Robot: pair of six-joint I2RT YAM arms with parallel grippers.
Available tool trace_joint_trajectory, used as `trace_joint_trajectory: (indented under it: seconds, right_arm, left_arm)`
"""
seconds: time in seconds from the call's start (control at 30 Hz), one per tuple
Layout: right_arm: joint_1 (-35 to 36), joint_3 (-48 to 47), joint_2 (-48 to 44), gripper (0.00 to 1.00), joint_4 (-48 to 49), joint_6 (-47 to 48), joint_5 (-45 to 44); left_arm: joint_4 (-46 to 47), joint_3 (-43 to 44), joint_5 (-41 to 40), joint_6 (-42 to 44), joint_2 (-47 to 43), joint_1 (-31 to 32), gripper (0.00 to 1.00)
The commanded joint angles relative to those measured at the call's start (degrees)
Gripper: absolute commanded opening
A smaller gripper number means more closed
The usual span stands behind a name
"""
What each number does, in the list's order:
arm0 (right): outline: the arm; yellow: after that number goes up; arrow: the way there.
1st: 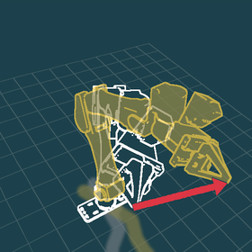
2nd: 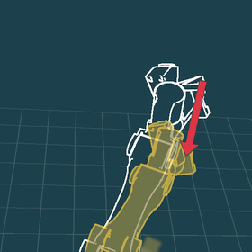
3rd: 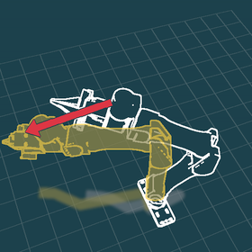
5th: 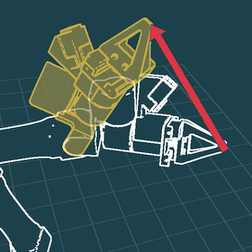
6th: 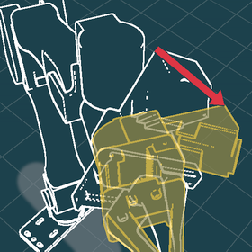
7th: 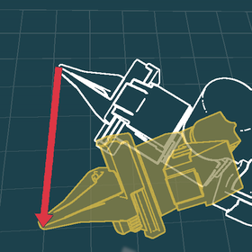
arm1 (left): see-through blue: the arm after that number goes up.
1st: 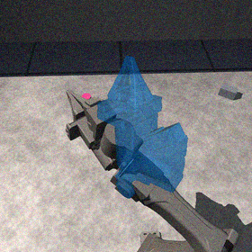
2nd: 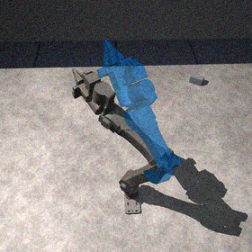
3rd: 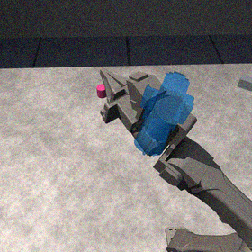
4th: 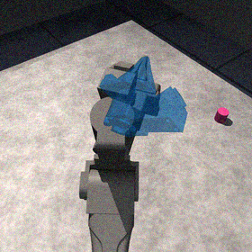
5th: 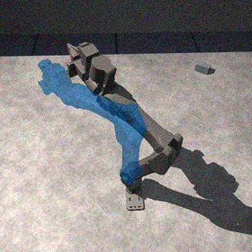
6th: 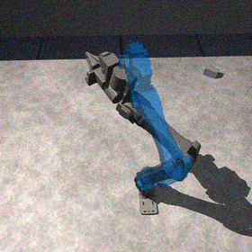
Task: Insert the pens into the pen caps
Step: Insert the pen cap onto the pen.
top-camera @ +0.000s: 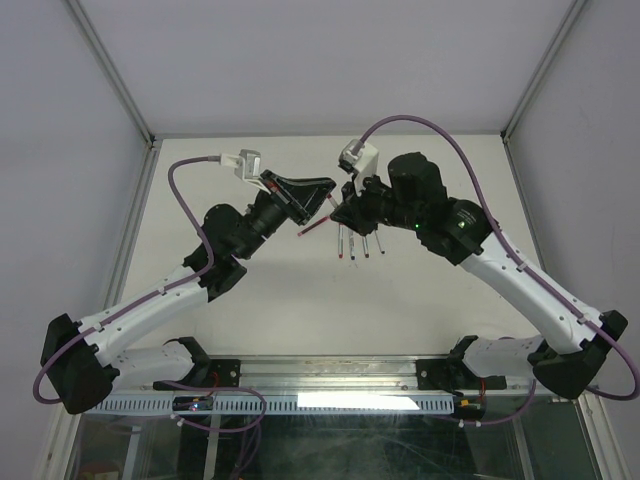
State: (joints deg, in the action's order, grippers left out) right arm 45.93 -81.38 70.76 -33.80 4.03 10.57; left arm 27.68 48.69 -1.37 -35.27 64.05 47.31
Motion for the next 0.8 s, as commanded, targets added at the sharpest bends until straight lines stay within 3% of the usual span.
trace_joint_trajectory:
  seconds: [0.0,0.27,0.77]
  right_arm:
    - [-2.7,-4.5,-4.3,0.0,55.1,-2.7,-9.2]
    - [-2.7,2.6,-8.4,0.0,50.4,-4.8,-6.4]
    - [-2.7,14.6,-11.5,0.0,42.6,-4.8,-6.4]
  left_arm:
    - [-16.9,-5.4,22.6,-4.5,1.8,7.5,0.0]
    - [-8.3,-5.8,22.7,-10.1,0.6,7.4,0.0]
    - [-9.5,-4.6,20.2,-8.7,-1.8,5.6,0.09]
